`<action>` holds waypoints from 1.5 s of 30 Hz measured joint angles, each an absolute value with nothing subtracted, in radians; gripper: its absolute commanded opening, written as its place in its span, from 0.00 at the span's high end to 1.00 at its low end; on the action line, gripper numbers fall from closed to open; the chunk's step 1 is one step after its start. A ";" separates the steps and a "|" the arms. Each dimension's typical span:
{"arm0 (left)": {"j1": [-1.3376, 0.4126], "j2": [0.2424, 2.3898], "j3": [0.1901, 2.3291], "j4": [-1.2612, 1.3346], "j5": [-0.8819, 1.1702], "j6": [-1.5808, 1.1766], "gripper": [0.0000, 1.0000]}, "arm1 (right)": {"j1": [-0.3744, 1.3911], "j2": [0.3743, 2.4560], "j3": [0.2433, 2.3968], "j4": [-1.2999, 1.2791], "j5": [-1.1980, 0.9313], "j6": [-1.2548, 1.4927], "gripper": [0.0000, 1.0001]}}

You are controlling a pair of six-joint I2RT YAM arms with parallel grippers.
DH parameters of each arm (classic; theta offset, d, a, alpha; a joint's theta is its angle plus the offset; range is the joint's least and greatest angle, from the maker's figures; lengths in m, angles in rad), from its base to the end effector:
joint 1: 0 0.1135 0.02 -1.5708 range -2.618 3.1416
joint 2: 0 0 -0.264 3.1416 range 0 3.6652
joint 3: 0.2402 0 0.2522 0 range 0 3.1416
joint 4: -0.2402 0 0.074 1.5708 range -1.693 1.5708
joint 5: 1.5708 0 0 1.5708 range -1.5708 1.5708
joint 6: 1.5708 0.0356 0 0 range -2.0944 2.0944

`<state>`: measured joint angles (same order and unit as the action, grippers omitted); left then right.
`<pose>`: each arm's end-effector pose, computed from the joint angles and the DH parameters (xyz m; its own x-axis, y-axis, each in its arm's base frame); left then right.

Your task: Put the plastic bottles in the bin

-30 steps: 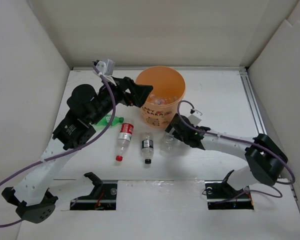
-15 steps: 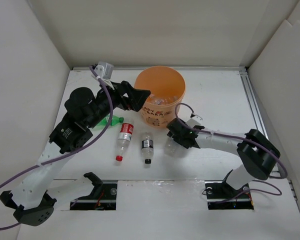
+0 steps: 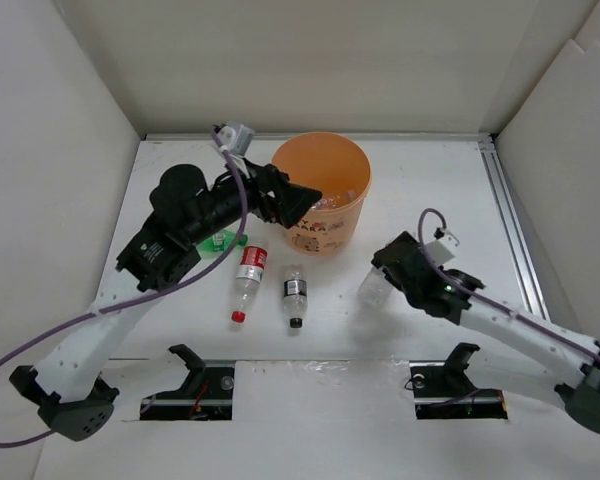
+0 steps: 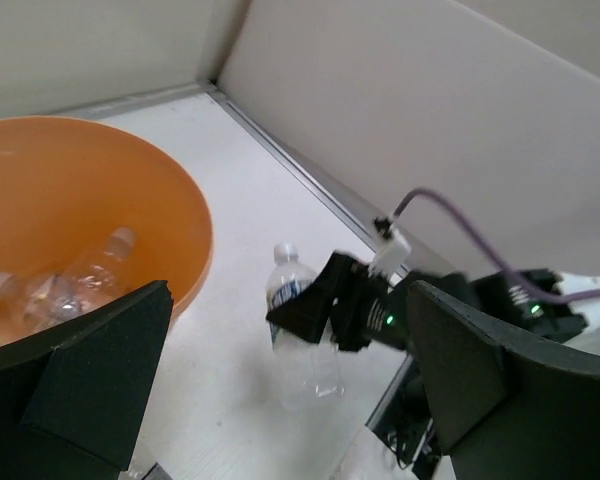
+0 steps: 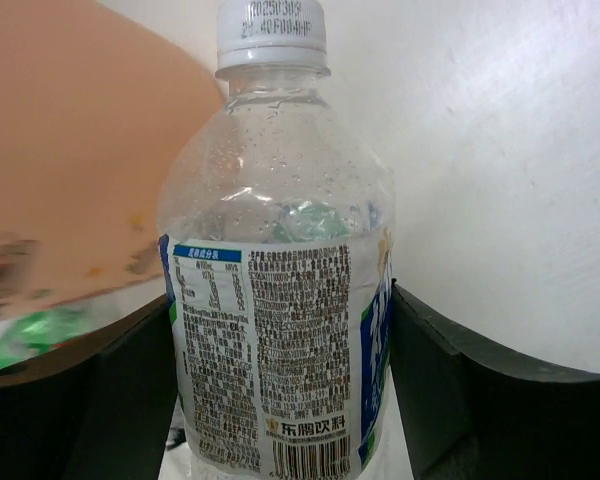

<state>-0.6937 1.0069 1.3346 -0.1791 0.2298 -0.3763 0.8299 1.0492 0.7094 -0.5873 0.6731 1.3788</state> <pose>0.1478 -0.1335 0.4884 -0.1866 -0.3102 -0.9322 0.7819 0.5275 -0.3321 0.1517 0.1330 0.2359 -0.4214 0.6764 -0.6040 0.4681 0.7327 0.4940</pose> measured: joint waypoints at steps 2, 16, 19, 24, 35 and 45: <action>-0.694 1.057 1.334 -0.144 0.310 -0.377 0.00 | 0.805 0.929 0.714 -0.564 0.687 1.274 1.00; -0.793 1.216 1.201 0.262 0.803 -0.468 0.00 | 0.542 0.712 1.106 -0.173 0.001 0.537 1.00; -0.846 1.216 1.201 0.300 0.839 -0.462 0.00 | 0.542 0.744 1.102 -0.118 -0.141 0.524 1.00; -0.849 1.227 1.203 0.334 0.850 -0.461 0.00 | 0.542 0.780 1.072 -0.007 -0.327 0.551 1.00; -0.850 1.281 1.203 0.370 0.826 -0.484 0.04 | 0.579 0.814 0.991 0.224 -0.475 0.664 1.00; -0.828 1.296 1.203 0.460 0.825 -0.551 0.86 | 0.583 0.880 0.986 0.322 -0.471 0.682 0.44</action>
<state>-0.8276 1.2961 1.2030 0.4603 0.8249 -0.5514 0.5827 0.8803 0.9855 0.3222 -0.4706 0.6819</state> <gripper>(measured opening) 0.381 0.697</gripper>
